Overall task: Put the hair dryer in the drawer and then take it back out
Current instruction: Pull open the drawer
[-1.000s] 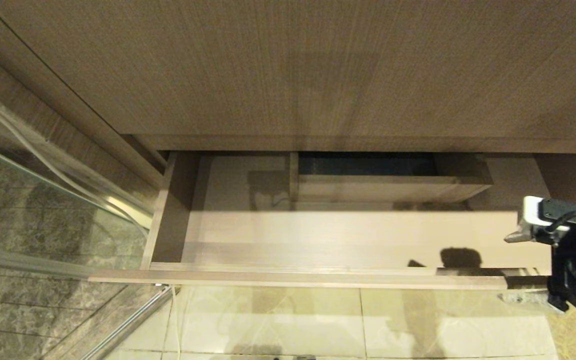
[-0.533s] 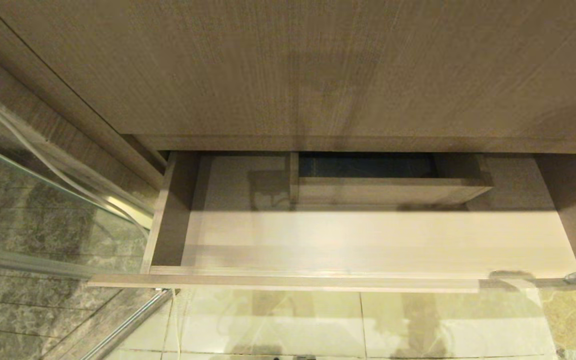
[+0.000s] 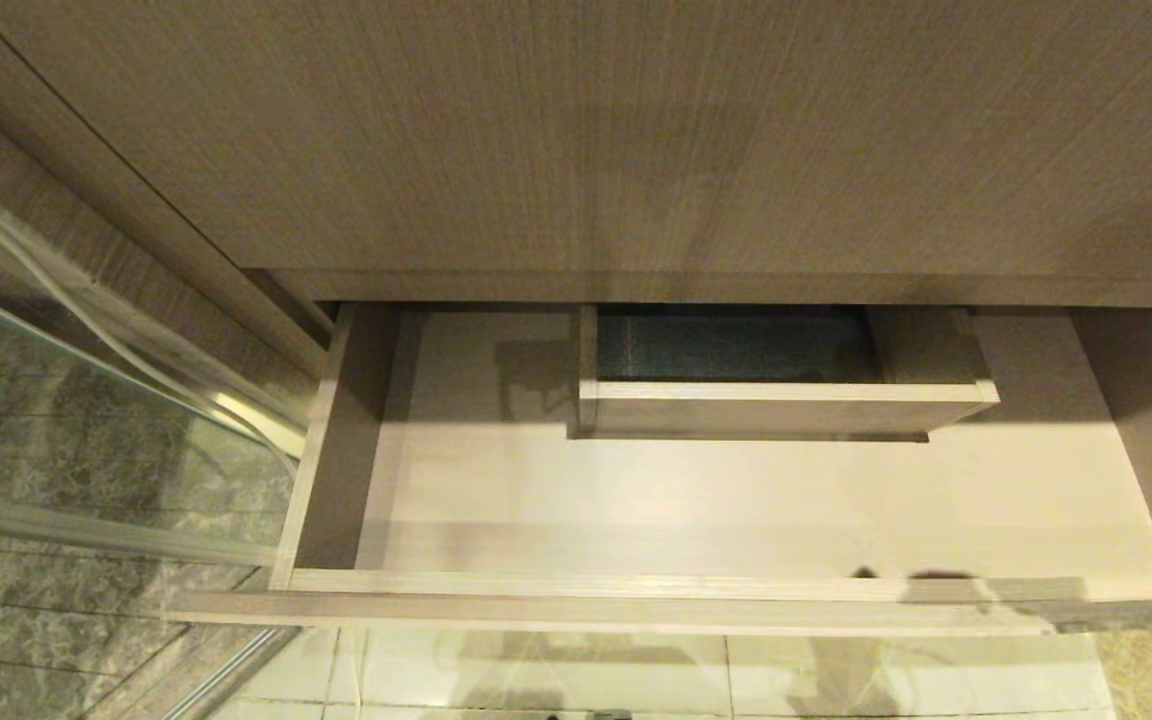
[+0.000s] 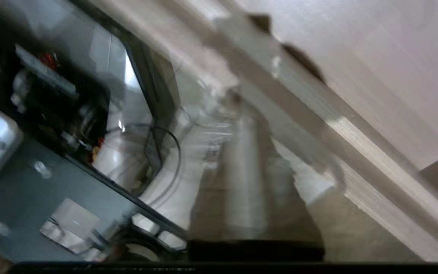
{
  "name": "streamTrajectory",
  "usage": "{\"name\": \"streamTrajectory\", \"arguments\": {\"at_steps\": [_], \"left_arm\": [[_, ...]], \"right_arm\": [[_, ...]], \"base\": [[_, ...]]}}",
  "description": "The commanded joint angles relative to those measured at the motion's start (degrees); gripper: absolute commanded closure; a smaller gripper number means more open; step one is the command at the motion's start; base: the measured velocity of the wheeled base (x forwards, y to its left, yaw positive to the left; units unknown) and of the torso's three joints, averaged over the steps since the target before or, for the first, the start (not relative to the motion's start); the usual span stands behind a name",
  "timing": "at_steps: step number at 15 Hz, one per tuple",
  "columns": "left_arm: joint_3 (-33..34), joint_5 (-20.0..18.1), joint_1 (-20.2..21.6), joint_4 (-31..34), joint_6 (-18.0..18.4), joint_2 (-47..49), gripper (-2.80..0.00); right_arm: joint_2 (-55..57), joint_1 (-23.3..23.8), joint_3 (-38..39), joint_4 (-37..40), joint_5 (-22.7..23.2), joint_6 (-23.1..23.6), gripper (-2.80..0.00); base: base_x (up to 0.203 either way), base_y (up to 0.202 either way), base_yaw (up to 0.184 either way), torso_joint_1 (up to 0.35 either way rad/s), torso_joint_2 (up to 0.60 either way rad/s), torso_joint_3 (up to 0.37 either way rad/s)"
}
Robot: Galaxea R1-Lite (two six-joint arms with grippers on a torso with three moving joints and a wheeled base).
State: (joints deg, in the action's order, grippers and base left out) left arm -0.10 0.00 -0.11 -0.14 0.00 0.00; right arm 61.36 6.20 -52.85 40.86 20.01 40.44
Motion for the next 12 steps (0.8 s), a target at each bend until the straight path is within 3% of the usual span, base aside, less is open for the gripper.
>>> {"name": "streamTrajectory", "arguments": {"at_steps": [1,4,6,8,12], "left_arm": [[0.0,0.0,0.0,0.0,0.0,0.1,0.0],[0.0,0.0,0.0,0.0,0.0,0.0,0.0],[0.0,0.0,0.0,0.0,0.0,0.1,0.0],[0.0,0.0,0.0,0.0,0.0,0.0,0.0],[0.0,0.0,0.0,0.0,0.0,0.0,0.0]], "right_arm": [[0.4,1.4,-1.8,-1.1,-0.1,-6.5,0.0],[0.4,2.4,-1.5,-6.1,-0.5,-16.3,0.0],[-1.8,2.6,1.7,-12.3,-3.8,-22.5,0.0],[-5.3,2.7,5.4,-17.7,-7.5,-26.7,0.0],[-14.8,2.6,12.3,-20.0,-13.3,-32.8,0.0]], "base": [[0.0,0.0,0.0,0.0,0.0,0.0],[0.0,0.0,0.0,0.0,0.0,0.0],[0.0,0.0,0.0,0.0,0.0,0.0],[0.0,0.0,0.0,0.0,0.0,0.0],[0.0,0.0,0.0,0.0,0.0,0.0]]}}
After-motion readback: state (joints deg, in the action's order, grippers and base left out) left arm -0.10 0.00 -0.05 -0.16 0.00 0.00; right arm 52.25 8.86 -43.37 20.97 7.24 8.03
